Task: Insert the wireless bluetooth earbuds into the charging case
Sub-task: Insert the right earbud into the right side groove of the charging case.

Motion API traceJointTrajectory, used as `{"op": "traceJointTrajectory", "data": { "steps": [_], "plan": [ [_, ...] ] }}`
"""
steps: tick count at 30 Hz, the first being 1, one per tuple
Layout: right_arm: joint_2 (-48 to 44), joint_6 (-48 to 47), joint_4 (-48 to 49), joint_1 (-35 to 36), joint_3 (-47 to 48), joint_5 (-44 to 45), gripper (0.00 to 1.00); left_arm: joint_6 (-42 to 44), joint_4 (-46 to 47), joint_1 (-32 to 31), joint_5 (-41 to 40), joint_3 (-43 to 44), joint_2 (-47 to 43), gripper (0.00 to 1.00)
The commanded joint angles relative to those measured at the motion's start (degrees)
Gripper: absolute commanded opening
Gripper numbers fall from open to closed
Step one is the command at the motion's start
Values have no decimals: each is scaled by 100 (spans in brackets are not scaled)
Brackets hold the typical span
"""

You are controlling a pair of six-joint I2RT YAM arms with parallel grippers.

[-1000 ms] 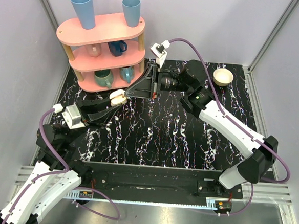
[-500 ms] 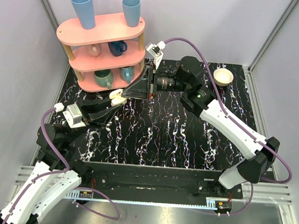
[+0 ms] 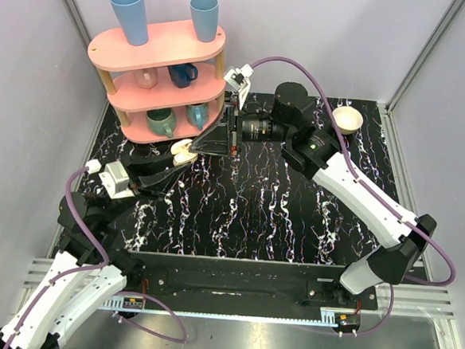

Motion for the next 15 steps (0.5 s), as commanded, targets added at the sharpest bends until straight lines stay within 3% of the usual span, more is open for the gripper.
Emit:
{"op": "traceJointTrajectory", "data": {
  "steps": [1,10,13,15],
  "plan": [
    [223,-382,-488,90,250,110,18,-69,466,-9,138,125,-86,0],
    [320,-883,-1033,142,514,268,24,-166,590,-9,182,143,-86,0],
    [294,-1015,-1166,142,558,321,38,-157,590,-9,156,125,-112,0],
    [285,-1050,-1166,142,593,347,41,-166,598,-9,130,108,-130,0]
  ]
}}
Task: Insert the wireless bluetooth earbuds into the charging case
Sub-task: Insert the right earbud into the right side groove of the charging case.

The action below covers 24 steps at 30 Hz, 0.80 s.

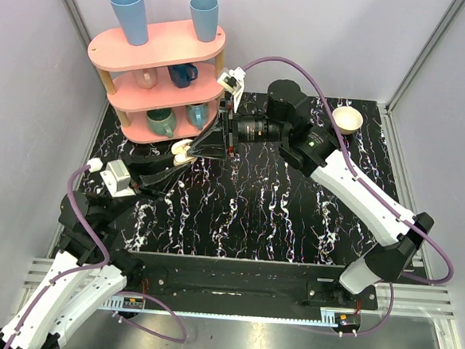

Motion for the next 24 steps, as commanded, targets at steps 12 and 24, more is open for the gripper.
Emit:
{"op": "traceJointTrajectory", "data": {
  "steps": [12,24],
  "plan": [
    [-111,-494,-392,35,255,828,49,-109,657,-22,75,72,-200,0],
    [-339,-626,-418,35,202,1286,53,-83,622,-22,13,46,-262,0]
  ]
}}
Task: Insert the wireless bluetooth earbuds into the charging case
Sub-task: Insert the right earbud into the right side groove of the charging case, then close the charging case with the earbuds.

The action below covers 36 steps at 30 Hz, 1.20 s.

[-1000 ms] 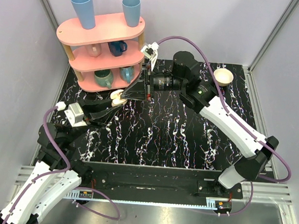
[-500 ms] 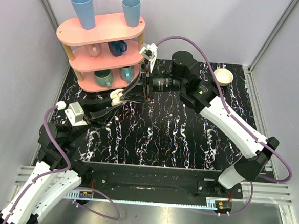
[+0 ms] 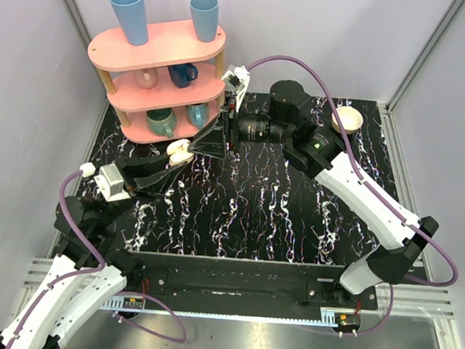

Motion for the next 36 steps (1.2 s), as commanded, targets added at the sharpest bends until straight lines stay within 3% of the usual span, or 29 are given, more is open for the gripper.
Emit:
{"op": "traceJointTrajectory", "data": {
  "steps": [1,11,19,36],
  "plan": [
    [-231,-206,12,-15,75,466,53,-72,543,-24,138,72,-76,0],
    [-424,-154,311,-24,-66,624,40,-81,534,-24,190,90,-32,0],
    [-424,-162,548,-15,119,765,41,-107,534,-24,269,81,-23,0],
    [411,22,214,11,699,124,43,-345,921,-25,797,72,311,0]
  ]
}}
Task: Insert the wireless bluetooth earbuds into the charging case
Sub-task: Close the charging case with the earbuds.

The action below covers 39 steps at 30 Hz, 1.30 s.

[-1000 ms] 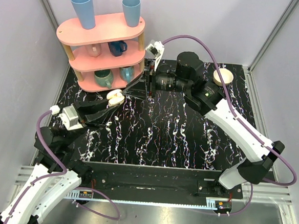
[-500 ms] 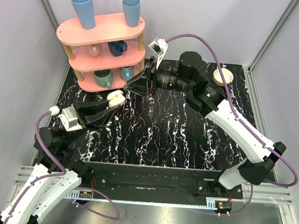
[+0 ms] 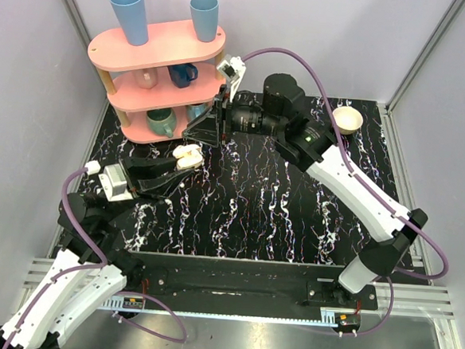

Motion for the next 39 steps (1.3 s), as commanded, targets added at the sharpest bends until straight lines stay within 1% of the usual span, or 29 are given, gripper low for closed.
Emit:
{"op": "traceJointTrajectory", "data": {
  "steps": [1,7,13,16,22,25,28,32,39],
  "plan": [
    [66,5,-74,27,258,-215,43,-93,466,-14,174,72,57,0],
    [-48,-100,-206,62,161,-171,43,-119,537,-14,183,55,189,0],
    [-224,-425,-355,193,21,-127,43,-137,545,-14,60,46,242,0],
    [-330,-601,-487,290,20,48,43,-137,511,-14,-11,37,259,0],
    [-374,-663,-540,308,-50,329,44,-172,475,-14,-37,55,259,0],
    [-400,-742,-531,299,2,312,43,-190,449,-14,-19,55,268,0],
    [-488,-812,-452,299,-32,557,45,-198,440,-14,15,46,251,0],
    [-418,-909,-496,299,116,752,46,-277,431,-14,165,28,286,0],
    [-198,-813,-592,299,407,717,47,-234,343,-14,306,-33,233,0]
  ]
}}
